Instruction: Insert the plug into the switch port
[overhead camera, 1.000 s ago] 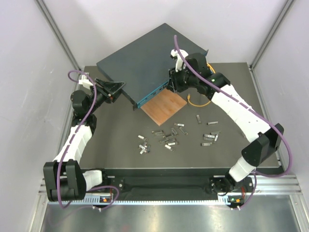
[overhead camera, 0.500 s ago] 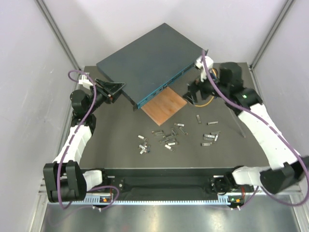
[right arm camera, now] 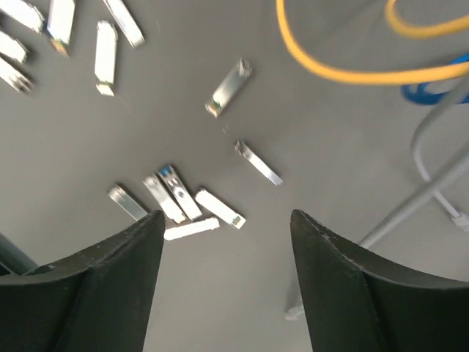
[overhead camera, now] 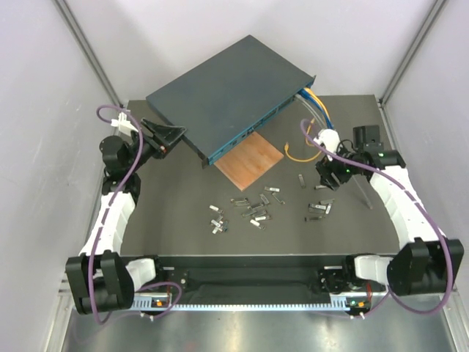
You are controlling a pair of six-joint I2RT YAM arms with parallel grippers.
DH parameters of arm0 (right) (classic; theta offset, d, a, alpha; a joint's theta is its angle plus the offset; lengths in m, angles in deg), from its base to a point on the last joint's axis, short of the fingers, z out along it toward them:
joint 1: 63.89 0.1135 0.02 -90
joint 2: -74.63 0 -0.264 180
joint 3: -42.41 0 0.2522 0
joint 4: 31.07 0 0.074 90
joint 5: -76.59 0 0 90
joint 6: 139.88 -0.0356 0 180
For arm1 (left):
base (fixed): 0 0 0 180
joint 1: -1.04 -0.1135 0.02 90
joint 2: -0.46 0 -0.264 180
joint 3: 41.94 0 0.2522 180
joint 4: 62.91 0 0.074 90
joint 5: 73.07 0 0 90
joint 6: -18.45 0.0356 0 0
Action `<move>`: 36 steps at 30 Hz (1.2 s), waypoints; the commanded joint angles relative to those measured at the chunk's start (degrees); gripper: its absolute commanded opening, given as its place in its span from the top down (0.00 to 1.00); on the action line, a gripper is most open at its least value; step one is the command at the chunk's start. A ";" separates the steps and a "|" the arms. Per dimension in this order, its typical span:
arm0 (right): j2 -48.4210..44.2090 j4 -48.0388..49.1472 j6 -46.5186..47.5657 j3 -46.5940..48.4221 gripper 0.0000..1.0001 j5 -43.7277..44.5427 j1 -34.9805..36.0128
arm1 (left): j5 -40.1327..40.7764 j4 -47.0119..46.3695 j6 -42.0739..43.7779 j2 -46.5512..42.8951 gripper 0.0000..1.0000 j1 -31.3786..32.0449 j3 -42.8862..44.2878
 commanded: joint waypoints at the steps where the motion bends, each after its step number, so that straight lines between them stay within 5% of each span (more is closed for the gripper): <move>1: 2.28 1.29 10.66 -1.54 0.32 3.17 -0.87 | -2.53 4.01 4.58 -1.38 0.19 -1.47 3.30; 14: 15.64 13.15 19.99 -4.35 0.46 6.96 1.06 | -2.80 5.24 4.41 -5.86 0.15 -1.91 2.86; 36: 24.61 17.91 28.07 -7.09 0.48 11.53 2.83 | -4.47 2.79 1.77 -5.78 0.14 -1.91 2.69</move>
